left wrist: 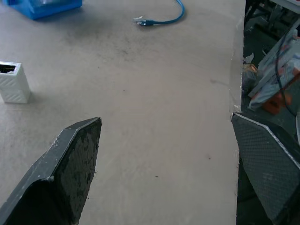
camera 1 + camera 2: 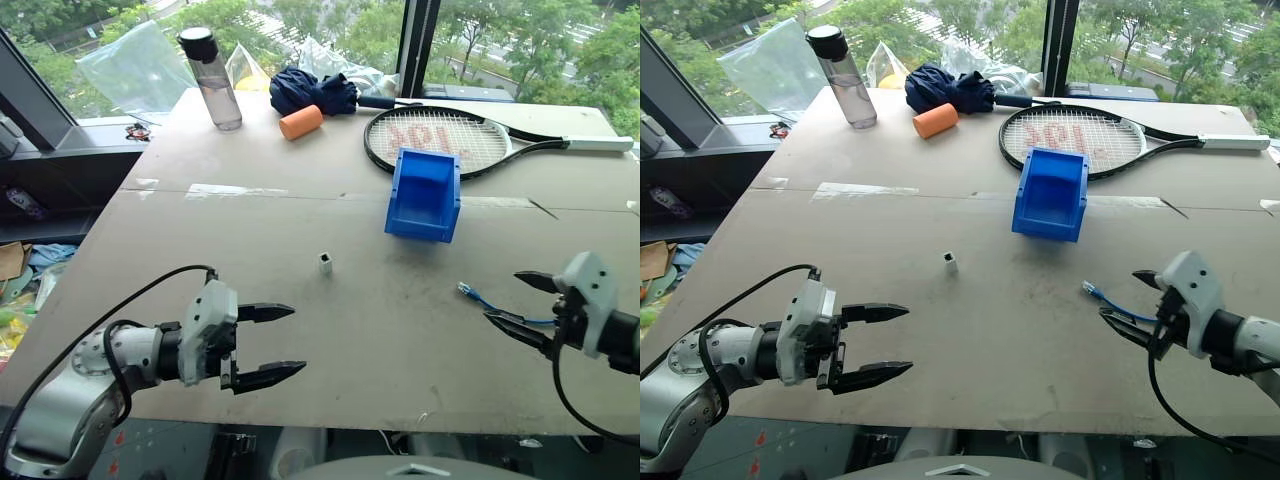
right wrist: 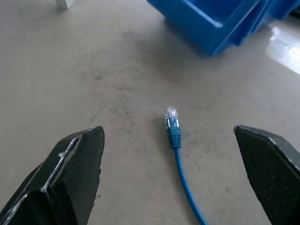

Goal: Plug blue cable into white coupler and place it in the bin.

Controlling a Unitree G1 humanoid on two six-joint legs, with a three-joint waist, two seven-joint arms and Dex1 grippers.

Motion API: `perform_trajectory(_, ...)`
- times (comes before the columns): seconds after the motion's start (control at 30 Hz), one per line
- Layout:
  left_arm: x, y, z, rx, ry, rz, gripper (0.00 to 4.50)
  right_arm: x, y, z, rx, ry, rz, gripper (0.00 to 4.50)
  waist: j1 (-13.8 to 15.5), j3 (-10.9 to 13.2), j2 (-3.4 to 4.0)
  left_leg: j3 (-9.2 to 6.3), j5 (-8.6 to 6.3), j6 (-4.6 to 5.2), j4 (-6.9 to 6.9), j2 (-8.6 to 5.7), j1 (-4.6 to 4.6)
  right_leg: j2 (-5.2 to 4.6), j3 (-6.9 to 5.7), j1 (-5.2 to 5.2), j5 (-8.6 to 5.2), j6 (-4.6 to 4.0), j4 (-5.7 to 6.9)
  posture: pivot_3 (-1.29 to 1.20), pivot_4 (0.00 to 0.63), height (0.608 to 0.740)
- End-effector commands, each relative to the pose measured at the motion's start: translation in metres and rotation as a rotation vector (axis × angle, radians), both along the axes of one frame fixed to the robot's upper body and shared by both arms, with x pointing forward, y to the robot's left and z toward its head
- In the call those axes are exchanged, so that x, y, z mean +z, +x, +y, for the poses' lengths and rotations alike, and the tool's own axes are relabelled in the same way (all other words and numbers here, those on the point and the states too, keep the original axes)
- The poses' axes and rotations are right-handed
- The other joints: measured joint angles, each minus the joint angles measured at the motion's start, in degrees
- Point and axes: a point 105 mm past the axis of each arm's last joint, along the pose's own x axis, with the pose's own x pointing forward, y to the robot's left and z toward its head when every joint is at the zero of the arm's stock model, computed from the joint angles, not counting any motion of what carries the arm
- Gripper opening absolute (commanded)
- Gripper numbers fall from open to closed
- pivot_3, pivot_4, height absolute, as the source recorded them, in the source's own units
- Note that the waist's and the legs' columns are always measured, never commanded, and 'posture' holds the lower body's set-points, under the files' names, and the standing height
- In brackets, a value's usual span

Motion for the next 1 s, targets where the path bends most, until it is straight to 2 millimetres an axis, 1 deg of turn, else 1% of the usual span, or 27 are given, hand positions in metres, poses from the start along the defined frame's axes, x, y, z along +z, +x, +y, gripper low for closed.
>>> perform_trajectory(0.03, 0.017, -0.008, -0.015, -0.045, -0.008, -0.046, 4.47, -0.021, 0.025, 0.001, -0.055, -0.033, 0.040, 4.50, -0.07, -0.02, -0.03, 0.01, 0.00, 0.00, 0.01, -0.01, 0.02, 0.00, 0.00, 0.01, 0.00, 0.00, 0.00, 0.00, 0.150, 0.740)
perform_trajectory(0.1, 0.022, -0.011, -0.019, -0.048, -0.007, -0.058, 4.47, -0.036, 0.034, 0.005, -0.057, -0.045, 0.078, 4.50, -0.12, -0.02, -0.04, 0.01, 0.00, 0.00, 0.03, -0.02, 0.02, 0.02, 0.00, 0.03, 0.00, 0.01, 0.01, 0.00, 0.150, 0.740)
perform_trajectory(0.17, 0.027, -0.013, -0.022, -0.038, -0.008, -0.068, 4.50, -0.049, 0.036, 0.008, -0.043, -0.050, 0.118, 3.95, -0.09, -0.01, -0.01, 0.00, 0.00, 0.00, 0.03, -0.02, 0.02, 0.04, 0.00, 0.03, 0.00, 0.00, 0.01, 0.00, 0.150, 0.740)
perform_trajectory(0.2, 0.029, -0.014, -0.024, -0.035, -0.008, -0.070, 4.50, -0.054, 0.037, 0.009, -0.041, -0.053, 0.128, 3.61, -0.07, 0.00, 0.00, -0.01, 0.00, 0.01, 0.02, -0.03, 0.00, 0.04, -0.01, 0.03, 0.00, 0.00, 0.02, 0.00, 0.150, 0.740)
perform_trajectory(0.23, 0.031, -0.016, -0.025, -0.034, -0.005, -0.075, 4.50, -0.060, 0.039, 0.011, -0.040, -0.058, 0.140, 3.21, -0.17, -0.04, 0.00, -0.01, 0.00, 0.01, 0.02, -0.04, 0.01, 0.04, -0.01, 0.03, 0.01, 0.00, 0.03, 0.00, 0.150, 0.740)
perform_trajectory(0.27, 0.033, -0.018, -0.027, -0.029, -0.006, -0.077, 4.50, -0.067, 0.039, 0.013, -0.036, -0.062, 0.155, 2.66, -0.26, -0.09, -0.09, 0.01, 0.00, 0.01, 0.02, -0.06, 0.04, 0.05, 0.01, 0.04, 0.01, 0.01, 0.07, 0.00, 0.150, 0.740)
perform_trajectory(0.3, 0.035, -0.019, -0.028, -0.025, -0.005, -0.081, 4.50, -0.071, 0.038, 0.016, -0.026, -0.068, 0.161, 2.25, -0.46, -0.18, -0.23, 0.00, 0.00, 0.01, 0.03, -0.09, 0.06, 0.11, 0.01, 0.04, 0.01, 0.01, 0.08, 0.00, 0.150, 0.740)
perform_trajectory(0.33, 0.036, -0.020, -0.029, -0.019, -0.004, -0.084, 4.50, -0.073, 0.038, 0.018, -0.017, -0.072, 0.161, 1.70, -0.73, -0.23, -0.30, 0.00, 0.00, 0.01, 0.03, -0.04, 0.10, 0.18, 0.01, 0.07, 0.01, 0.01, 0.09, 0.00, 0.150, 0.740)
perform_trajectory(0.43, 0.039, -0.023, -0.032, -0.007, -0.005, -0.087, 4.50, -0.068, 0.039, 0.024, 0.026, -0.087, 0.108, 0.17, -1.30, -0.27, -0.36, -0.03, 0.00, 0.01, 0.04, 0.11, 0.20, 0.30, 0.00, 0.14, 0.00, 0.02, 0.17, 0.00, 0.150, 0.740)
perform_trajectory(0.47, 0.040, -0.024, -0.033, -0.004, -0.004, -0.085, 4.50, -0.062, 0.038, 0.031, 0.069, -0.078, 0.078, 0.07, -1.36, -0.26, -0.35, -0.04, 0.00, 0.01, 0.09, 0.12, 0.20, 0.31, -0.01, 0.15, 0.01, 0.01, 0.20, 0.00, 0.150, 0.740)
perform_trajectory(0.53, 0.040, -0.024, -0.033, 0.003, 0.000, -0.080, 4.50, -0.051, 0.032, 0.053, 0.200, -0.095, 0.009, 0.07, -1.51, -0.25, -0.34, -0.04, 0.00, 0.01, 0.16, 0.12, 0.20, 0.32, -0.01, 0.15, 0.00, 0.02, 0.23, 0.00, 0.150, 0.740)
perform_trajectory(0.6, 0.039, -0.023, -0.034, 0.003, 0.015, -0.090, 4.50, -0.047, 0.027, 0.073, 0.320, -0.135, -0.035, 0.07, -1.76, -0.24, -0.33, -0.03, 0.00, 0.00, 0.17, 0.12, 0.20, 0.34, -0.01, 0.13, -0.07, 0.14, 0.24, 0.00, 0.150, 0.740)
perform_trajectory(0.63, 0.037, -0.017, -0.035, 0.011, 0.027, -0.105, 4.50, -0.046, 0.024, 0.085, 0.378, -0.130, -0.041, 0.07, -1.91, -0.22, -0.29, -0.01, 0.00, 0.00, 0.17, 0.13, 0.20, 0.36, 0.01, 0.13, -0.09, 0.17, 0.24, 0.00, 0.150, 0.740)
perform_trajectory(0.67, 0.034, -0.007, -0.035, 0.024, 0.035, -0.119, 4.50, -0.042, 0.025, 0.098, 0.419, -0.112, -0.048, 0.07, -1.88, -0.17, -0.19, -0.02, 0.00, 0.00, 0.15, 0.15, 0.20, 0.41, 0.01, 0.10, -0.08, 0.16, 0.24, 0.00, 0.150, 0.740)
perform_trajectory(0.7, 0.033, 0.000, -0.036, 0.033, 0.042, -0.127, 4.50, -0.040, 0.026, 0.107, 0.443, -0.099, -0.052, 0.07, -1.71, -0.13, -0.09, -0.06, 0.00, 0.00, 0.13, 0.15, 0.20, 0.43, -0.02, 0.09, -0.07, 0.15, 0.25, 0.00, 0.150, 0.740)
perform_trajectory(0.77, 0.028, 0.009, -0.037, 0.043, 0.061, -0.130, 4.50, -0.039, 0.028, 0.118, 0.488, -0.105, -0.057, 0.07, -1.61, -0.03, 0.08, -0.17, 0.01, 0.01, 0.12, 0.14, 0.18, 0.50, -0.08, 0.07, 0.05, -0.06, 0.28, 0.00, 0.150, 0.740)
perform_trajectory(0.83, 0.024, 0.019, -0.039, 0.037, 0.058, -0.110, 4.50, -0.044, 0.033, 0.124, 0.561, -0.176, -0.068, 0.07, -1.45, -0.03, 0.06, -0.16, 0.01, 0.00, 0.12, 0.13, 0.15, 0.49, -0.06, 0.08, 0.07, -0.09, 0.27, 0.00, 0.150, 0.740)
perform_trajectory(0.87, 0.021, 0.025, -0.040, 0.038, 0.059, -0.108, 4.50, -0.047, 0.036, 0.127, 0.591, -0.206, -0.067, 0.07, -1.33, -0.04, 0.02, -0.18, 0.01, 0.00, 0.13, 0.11, 0.12, 0.47, -0.08, 0.07, 0.07, -0.09, 0.24, 0.00, 0.150, 0.740)
perform_trajectory(0.9, 0.016, 0.032, -0.039, 0.054, 0.095, -0.097, 4.50, -0.049, 0.038, 0.127, 0.612, -0.220, -0.056, 0.07, -1.19, -0.03, 0.01, -0.17, 0.01, 0.00, 0.14, 0.07, 0.09, 0.44, -0.09, 0.07, 0.07, -0.09, 0.20, 0.00, 0.150, 0.740)
perform_trajectory(0.93, 0.012, 0.037, -0.039, 0.062, 0.118, -0.091, 4.50, -0.049, 0.039, 0.124, 0.622, -0.229, -0.048, 0.89, -1.11, -0.02, -0.01, -0.16, 0.01, 0.00, 0.18, 0.03, 0.06, 0.41, -0.09, 0.07, 0.07, -0.10, 0.18, 0.00, 0.150, 0.740)
perform_trajectory(0.97, 0.009, 0.040, -0.040, 0.057, 0.127, -0.082, 4.50, -0.048, 0.041, 0.121, 0.620, -0.241, -0.055, 1.17, -1.06, -0.03, -0.01, -0.17, 0.01, 0.00, 0.21, 0.00, 0.04, 0.39, -0.08, 0.08, 0.08, -0.09, 0.18, 0.00, 0.150, 0.740)
perform_trajectory(1.0, 0.006, 0.042, -0.042, 0.038, 0.134, -0.074, 4.50, -0.044, 0.042, 0.116, 0.601, -0.244, -0.074, 1.69, -0.93, -0.03, -0.02, -0.15, 0.01, 0.00, 0.22, -0.02, 0.04, 0.36, -0.07, 0.08, 0.08, -0.09, 0.18, 0.00, 0.150, 0.740)
